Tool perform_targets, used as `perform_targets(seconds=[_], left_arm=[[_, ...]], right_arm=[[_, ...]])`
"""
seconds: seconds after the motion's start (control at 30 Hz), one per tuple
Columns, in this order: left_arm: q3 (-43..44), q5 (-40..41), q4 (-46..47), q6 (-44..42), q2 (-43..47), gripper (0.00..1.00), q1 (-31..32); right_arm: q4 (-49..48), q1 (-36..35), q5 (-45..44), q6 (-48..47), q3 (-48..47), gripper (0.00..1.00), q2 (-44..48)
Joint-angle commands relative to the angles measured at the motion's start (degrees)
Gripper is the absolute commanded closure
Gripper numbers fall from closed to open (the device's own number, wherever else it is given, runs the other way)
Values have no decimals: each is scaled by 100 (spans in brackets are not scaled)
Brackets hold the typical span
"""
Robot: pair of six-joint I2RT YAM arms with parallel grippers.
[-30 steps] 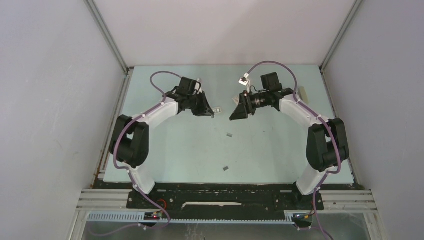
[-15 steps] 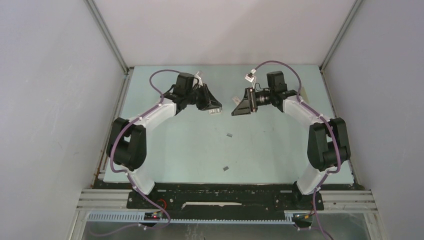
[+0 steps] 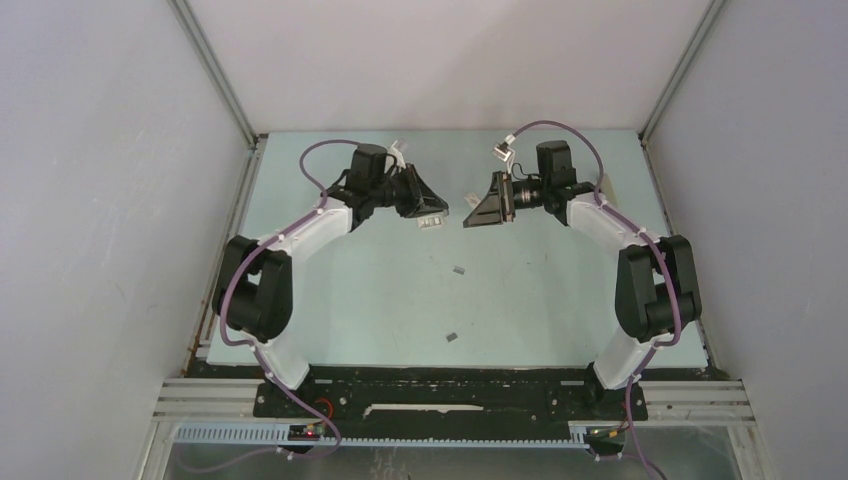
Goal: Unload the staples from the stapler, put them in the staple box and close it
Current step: Pick up the staple from the center of the board.
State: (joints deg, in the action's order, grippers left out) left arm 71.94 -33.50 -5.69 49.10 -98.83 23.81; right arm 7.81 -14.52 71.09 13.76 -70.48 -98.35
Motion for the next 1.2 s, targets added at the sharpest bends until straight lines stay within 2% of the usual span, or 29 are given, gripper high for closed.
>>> perform_targets(seconds=[0.0, 0.27, 0.4, 0.53, 0.8, 1.0, 1.17], left_arm=[[-161, -204, 380, 179, 333, 90, -26], [-347, -329, 1107, 622, 377, 90, -19], [-437, -396, 1553, 924, 363, 90, -26], [-442, -451, 1804, 1126, 338, 90, -19], [-671, -458, 2228, 1373, 493, 90, -17], [-765, -542, 2524, 1517, 513, 90, -10], [-875, -627, 2813, 1662, 561, 90, -7]], right_arm=[[-325, 20, 167, 269, 25, 35, 111], [-720, 11, 328, 819, 40, 35, -21], [-1703, -13, 458, 1630, 149, 35, -153], [-2234, -136, 530, 2268, 157, 33, -300], [-2094, -59, 275, 2357, 150, 31, -392], [-3208, -41, 387, 3480, 151, 31, -603], [-3597, -139, 350, 3904, 155, 33, -683]])
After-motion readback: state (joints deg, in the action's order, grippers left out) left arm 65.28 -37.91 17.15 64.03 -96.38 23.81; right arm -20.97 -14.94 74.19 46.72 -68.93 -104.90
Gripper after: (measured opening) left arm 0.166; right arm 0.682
